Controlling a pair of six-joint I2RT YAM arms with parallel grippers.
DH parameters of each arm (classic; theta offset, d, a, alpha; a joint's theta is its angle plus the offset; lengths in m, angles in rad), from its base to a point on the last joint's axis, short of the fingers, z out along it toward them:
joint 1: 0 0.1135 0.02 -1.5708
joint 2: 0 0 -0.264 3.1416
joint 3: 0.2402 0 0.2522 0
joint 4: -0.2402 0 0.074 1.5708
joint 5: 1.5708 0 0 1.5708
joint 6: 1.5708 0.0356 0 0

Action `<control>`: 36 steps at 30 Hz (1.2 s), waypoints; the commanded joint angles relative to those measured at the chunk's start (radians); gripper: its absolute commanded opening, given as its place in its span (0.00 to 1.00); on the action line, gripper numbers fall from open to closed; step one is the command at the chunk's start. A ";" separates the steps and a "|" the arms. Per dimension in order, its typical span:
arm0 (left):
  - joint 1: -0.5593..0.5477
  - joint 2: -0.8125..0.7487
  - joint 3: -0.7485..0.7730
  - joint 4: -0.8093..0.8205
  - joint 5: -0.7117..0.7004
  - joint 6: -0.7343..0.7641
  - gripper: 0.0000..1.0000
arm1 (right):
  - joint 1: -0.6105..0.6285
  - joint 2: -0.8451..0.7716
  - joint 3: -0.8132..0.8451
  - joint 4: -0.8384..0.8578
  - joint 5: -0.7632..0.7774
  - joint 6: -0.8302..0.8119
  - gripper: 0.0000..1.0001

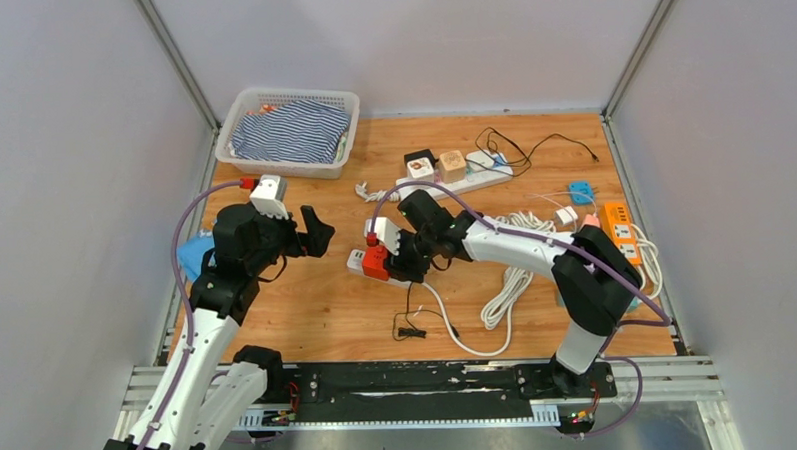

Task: Pull the plug off the socket
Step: Remove the plug from the socket.

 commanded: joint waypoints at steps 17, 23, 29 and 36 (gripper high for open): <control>-0.005 -0.005 0.008 -0.008 0.008 0.013 1.00 | 0.019 -0.009 0.038 -0.008 0.057 -0.001 0.00; -0.004 -0.003 0.007 -0.006 0.014 0.013 1.00 | -0.028 -0.020 0.046 -0.036 -0.019 -0.004 0.00; -0.004 0.002 0.005 -0.001 0.025 0.013 1.00 | -0.069 -0.047 0.038 -0.036 -0.057 -0.006 0.00; -0.004 0.012 0.004 0.001 0.032 0.013 1.00 | -0.080 -0.054 0.027 -0.038 -0.056 -0.032 0.00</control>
